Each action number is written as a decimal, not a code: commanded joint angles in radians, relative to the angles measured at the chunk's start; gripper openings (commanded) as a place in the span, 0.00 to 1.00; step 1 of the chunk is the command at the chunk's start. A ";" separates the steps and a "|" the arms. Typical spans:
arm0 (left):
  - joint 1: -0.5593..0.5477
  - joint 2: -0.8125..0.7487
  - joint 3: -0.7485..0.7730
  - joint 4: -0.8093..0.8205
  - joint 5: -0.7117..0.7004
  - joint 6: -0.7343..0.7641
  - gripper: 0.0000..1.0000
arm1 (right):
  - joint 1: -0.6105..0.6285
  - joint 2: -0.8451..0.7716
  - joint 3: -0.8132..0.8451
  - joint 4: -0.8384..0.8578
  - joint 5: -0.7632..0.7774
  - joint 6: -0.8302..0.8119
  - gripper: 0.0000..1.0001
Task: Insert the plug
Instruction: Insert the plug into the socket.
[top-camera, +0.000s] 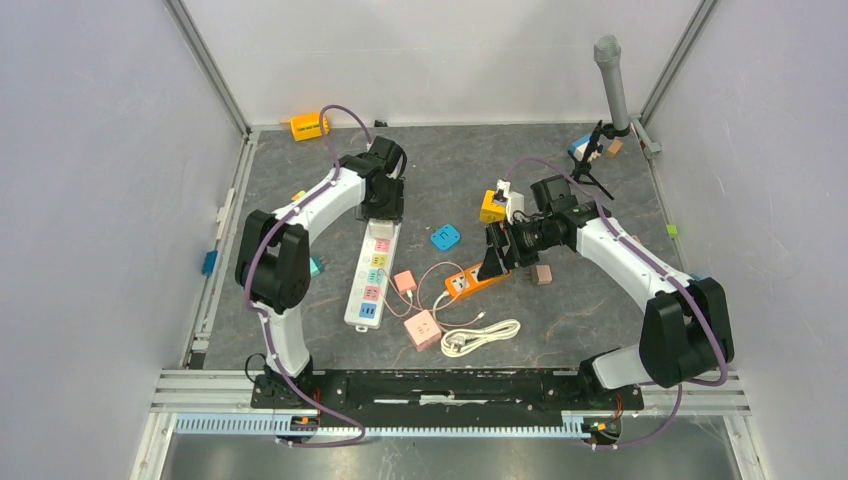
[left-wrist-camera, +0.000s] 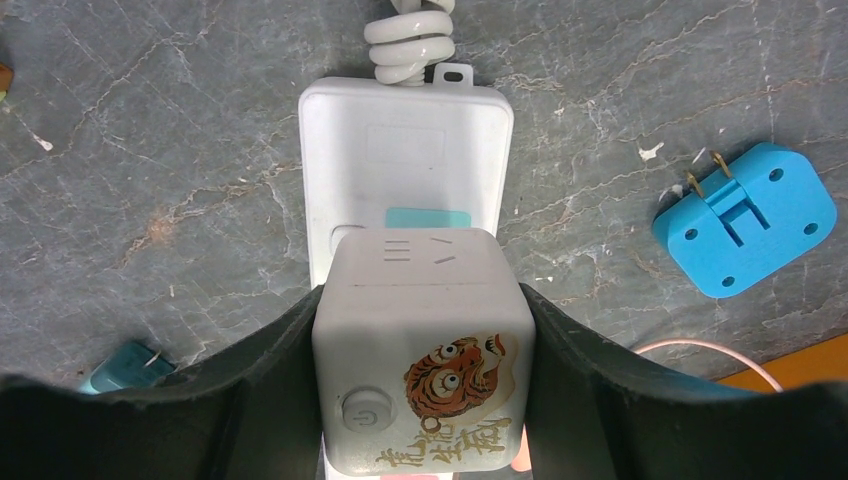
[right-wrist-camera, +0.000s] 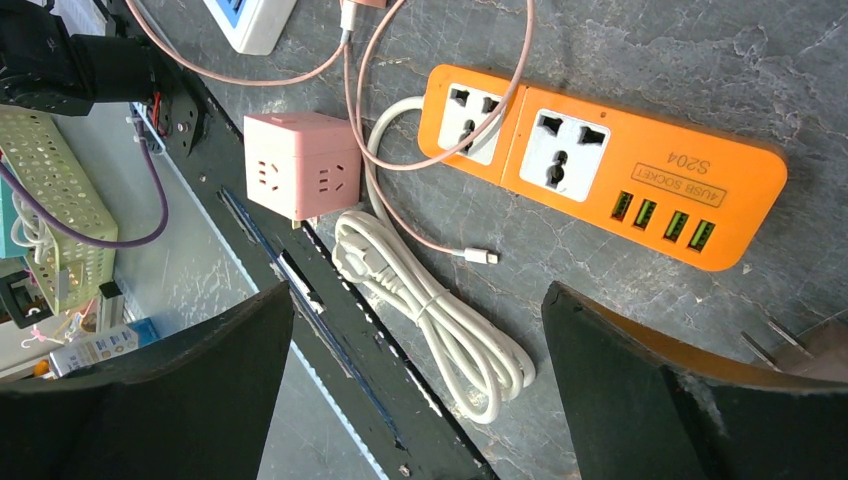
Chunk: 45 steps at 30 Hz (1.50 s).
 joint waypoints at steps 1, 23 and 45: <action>0.002 -0.021 -0.022 0.057 0.017 -0.043 0.02 | 0.000 -0.021 0.000 0.025 -0.018 -0.010 0.98; 0.002 -0.019 -0.004 0.098 0.019 -0.041 0.02 | 0.001 -0.027 -0.010 0.021 -0.016 -0.014 0.98; -0.004 0.000 0.061 0.044 0.004 -0.043 0.02 | -0.001 -0.024 -0.024 0.027 -0.021 -0.014 0.98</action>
